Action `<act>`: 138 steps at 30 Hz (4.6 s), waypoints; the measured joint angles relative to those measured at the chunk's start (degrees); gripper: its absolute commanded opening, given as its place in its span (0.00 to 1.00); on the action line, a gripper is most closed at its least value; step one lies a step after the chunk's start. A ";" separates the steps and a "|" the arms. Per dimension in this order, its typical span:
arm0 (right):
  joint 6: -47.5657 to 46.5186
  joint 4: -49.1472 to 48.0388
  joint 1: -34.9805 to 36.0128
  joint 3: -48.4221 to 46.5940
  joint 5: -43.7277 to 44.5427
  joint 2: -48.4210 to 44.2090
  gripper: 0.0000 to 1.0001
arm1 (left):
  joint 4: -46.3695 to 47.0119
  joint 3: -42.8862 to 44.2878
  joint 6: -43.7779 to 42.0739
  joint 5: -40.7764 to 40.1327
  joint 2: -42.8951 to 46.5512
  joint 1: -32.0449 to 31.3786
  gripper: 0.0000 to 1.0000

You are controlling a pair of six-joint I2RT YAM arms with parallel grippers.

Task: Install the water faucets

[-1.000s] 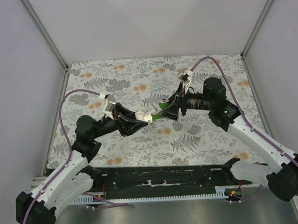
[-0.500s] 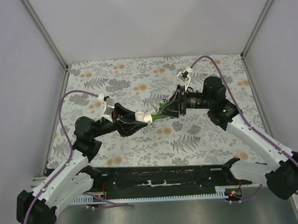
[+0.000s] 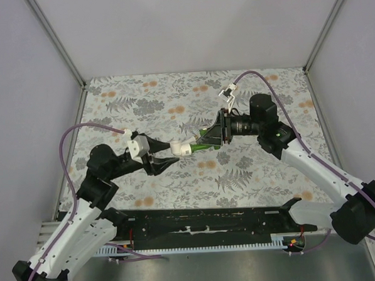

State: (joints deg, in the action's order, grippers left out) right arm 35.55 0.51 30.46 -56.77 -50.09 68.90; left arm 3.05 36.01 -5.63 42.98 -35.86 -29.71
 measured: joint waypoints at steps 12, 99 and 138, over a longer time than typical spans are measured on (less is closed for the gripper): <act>-17.79 2.36 -0.26 2.84 17.00 -5.64 0.00 | 4.00 -2.45 47.91 -14.32 -5.90 0.00 0.78; 19.28 -23.34 -54.66 6.21 27.89 36.81 0.73 | -34.73 12.72 22.82 -43.98 -18.34 4.98 1.00; -9.66 37.88 -39.63 -12.63 61.18 -27.56 0.98 | -30.60 10.91 19.85 -60.98 23.91 13.09 1.00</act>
State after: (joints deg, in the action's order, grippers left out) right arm 25.89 38.39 -9.17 -69.41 11.09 41.34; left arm -27.55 46.92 14.22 -18.00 -11.94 -16.62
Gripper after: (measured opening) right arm 0.980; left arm 0.993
